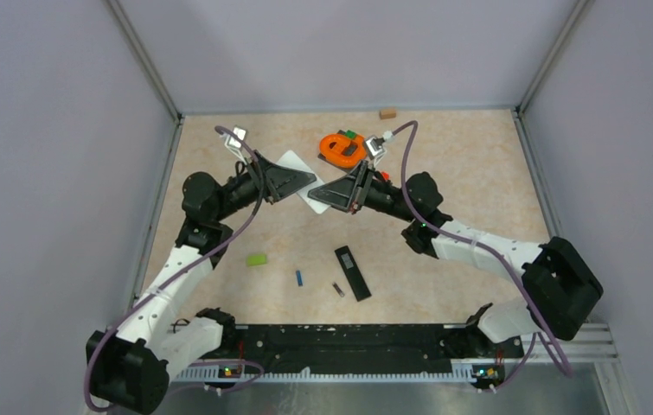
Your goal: Load the batteries into the remote control
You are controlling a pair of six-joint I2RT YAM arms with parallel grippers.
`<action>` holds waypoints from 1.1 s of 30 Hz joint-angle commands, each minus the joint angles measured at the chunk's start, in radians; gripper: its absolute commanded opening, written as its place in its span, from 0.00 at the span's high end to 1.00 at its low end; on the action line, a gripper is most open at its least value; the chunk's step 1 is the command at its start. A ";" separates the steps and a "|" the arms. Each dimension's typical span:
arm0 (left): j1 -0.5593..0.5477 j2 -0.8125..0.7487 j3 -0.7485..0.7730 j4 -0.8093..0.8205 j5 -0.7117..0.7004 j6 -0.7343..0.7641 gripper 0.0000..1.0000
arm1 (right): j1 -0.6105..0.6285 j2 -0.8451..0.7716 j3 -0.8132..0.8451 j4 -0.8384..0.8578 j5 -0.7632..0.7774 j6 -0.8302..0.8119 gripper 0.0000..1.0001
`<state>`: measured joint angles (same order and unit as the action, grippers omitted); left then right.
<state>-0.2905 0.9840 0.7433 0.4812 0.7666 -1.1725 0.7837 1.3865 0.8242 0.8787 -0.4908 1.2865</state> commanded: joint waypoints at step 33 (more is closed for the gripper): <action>0.002 -0.041 0.011 0.014 -0.128 0.054 1.00 | -0.023 0.077 -0.080 0.333 0.054 0.010 0.20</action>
<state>-0.2897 0.9642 0.7376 0.4347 0.6449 -1.1275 0.7753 1.4368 0.7197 1.0664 -0.4213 1.2701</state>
